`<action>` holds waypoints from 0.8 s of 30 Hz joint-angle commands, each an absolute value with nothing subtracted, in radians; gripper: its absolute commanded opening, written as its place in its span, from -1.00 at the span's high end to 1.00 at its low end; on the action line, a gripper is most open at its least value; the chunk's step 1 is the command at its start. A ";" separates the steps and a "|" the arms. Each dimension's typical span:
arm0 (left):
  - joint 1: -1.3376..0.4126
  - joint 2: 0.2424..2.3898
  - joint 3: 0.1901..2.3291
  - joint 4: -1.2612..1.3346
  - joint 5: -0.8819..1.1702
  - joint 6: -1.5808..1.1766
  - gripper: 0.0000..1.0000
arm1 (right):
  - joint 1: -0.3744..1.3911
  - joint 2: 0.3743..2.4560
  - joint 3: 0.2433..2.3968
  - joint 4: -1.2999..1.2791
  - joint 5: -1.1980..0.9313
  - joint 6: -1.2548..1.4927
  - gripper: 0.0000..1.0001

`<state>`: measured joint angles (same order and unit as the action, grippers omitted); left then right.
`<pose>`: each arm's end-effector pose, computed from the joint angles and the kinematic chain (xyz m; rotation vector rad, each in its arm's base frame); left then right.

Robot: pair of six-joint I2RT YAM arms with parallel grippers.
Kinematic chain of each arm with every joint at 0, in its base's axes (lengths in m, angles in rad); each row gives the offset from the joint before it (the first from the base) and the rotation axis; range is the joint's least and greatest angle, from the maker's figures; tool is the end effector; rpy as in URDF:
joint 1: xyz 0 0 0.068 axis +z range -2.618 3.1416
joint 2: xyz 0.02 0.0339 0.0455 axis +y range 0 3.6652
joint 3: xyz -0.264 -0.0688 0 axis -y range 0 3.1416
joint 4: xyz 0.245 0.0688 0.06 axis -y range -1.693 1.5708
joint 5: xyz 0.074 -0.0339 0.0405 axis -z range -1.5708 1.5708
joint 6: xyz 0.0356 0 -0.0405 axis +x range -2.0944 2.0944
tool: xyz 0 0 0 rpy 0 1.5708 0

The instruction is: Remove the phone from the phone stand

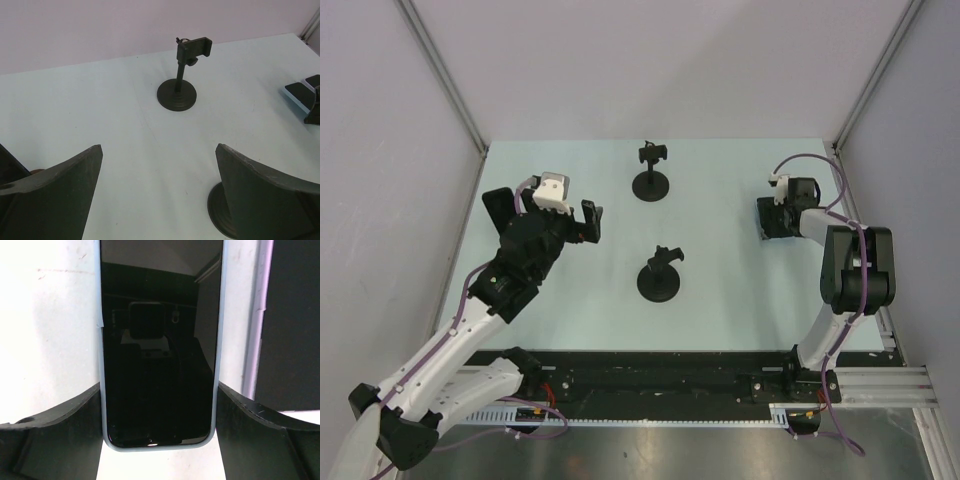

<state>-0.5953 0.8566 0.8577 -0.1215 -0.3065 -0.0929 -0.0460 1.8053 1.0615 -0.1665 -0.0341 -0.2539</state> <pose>0.1709 -0.1028 0.3603 0.1944 1.6809 -0.2575 0.3692 -0.0158 0.1620 -0.2720 2.4674 -0.0853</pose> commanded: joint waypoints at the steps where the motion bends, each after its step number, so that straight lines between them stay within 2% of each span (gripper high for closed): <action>1: -0.583 0.859 0.853 -0.089 -0.284 -0.069 -1.00 | -0.071 1.845 1.129 -0.094 -0.049 -0.270 0.87; 8: -0.574 0.882 0.851 -0.089 -0.264 -0.072 -1.00 | -0.055 1.878 1.181 -0.149 -0.009 -0.296 0.30; 10: -0.572 0.882 0.850 -0.089 -0.265 -0.071 -1.00 | -0.049 1.882 1.181 -0.166 0.041 -0.308 0.23; 14: -0.568 0.888 0.850 -0.089 -0.261 -0.071 -1.00 | -0.044 1.875 1.181 -0.193 0.061 -0.319 -0.03; 24: -0.566 0.887 0.850 -0.089 -0.256 -0.071 -1.00 | -0.049 1.868 1.181 -0.233 0.037 -0.311 -0.23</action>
